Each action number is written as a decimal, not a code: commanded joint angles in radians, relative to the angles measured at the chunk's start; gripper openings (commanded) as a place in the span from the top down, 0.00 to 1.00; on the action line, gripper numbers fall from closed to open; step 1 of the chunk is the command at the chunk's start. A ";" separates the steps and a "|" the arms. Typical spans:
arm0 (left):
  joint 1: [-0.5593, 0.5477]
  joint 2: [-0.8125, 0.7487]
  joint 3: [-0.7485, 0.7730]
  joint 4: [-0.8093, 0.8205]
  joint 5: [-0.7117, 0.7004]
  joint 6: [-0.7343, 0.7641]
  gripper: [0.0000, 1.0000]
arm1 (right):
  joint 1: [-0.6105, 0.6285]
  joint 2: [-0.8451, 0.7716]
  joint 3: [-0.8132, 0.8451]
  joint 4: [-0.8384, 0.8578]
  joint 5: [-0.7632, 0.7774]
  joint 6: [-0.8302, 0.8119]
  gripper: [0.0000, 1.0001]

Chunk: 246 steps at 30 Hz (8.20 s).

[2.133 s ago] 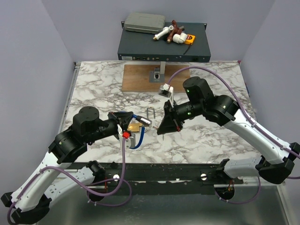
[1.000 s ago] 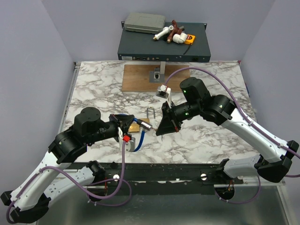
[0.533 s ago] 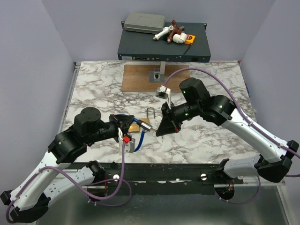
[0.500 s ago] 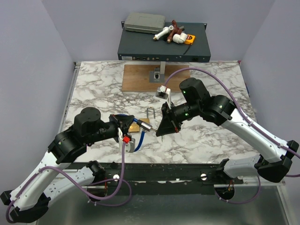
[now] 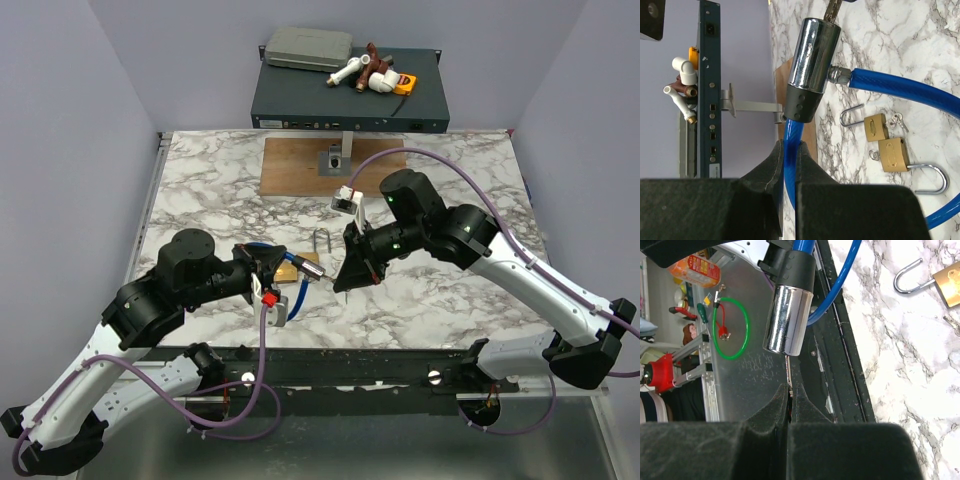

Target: Unlock with the key

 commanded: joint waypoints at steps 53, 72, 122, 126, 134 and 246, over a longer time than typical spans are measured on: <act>-0.097 0.035 0.036 0.008 0.001 0.068 1.00 | 0.007 0.109 0.093 -0.009 0.050 0.010 0.99; -0.065 0.045 0.007 0.094 -0.201 -0.051 1.00 | 0.007 -0.146 0.076 0.058 0.336 0.009 0.22; -0.023 0.219 0.347 -0.061 -0.079 -0.721 0.71 | 0.020 -0.285 -0.576 1.048 0.304 0.007 0.99; 0.011 0.208 0.345 -0.124 0.072 -0.742 0.43 | 0.020 -0.324 -0.586 1.024 0.220 -0.055 0.99; 0.068 0.193 0.339 -0.156 0.174 -0.755 0.28 | 0.020 -0.347 -0.558 0.965 0.092 -0.102 0.99; 0.150 0.257 0.449 -0.227 0.330 -0.607 1.00 | 0.021 -0.148 -0.289 0.664 -0.053 0.239 0.99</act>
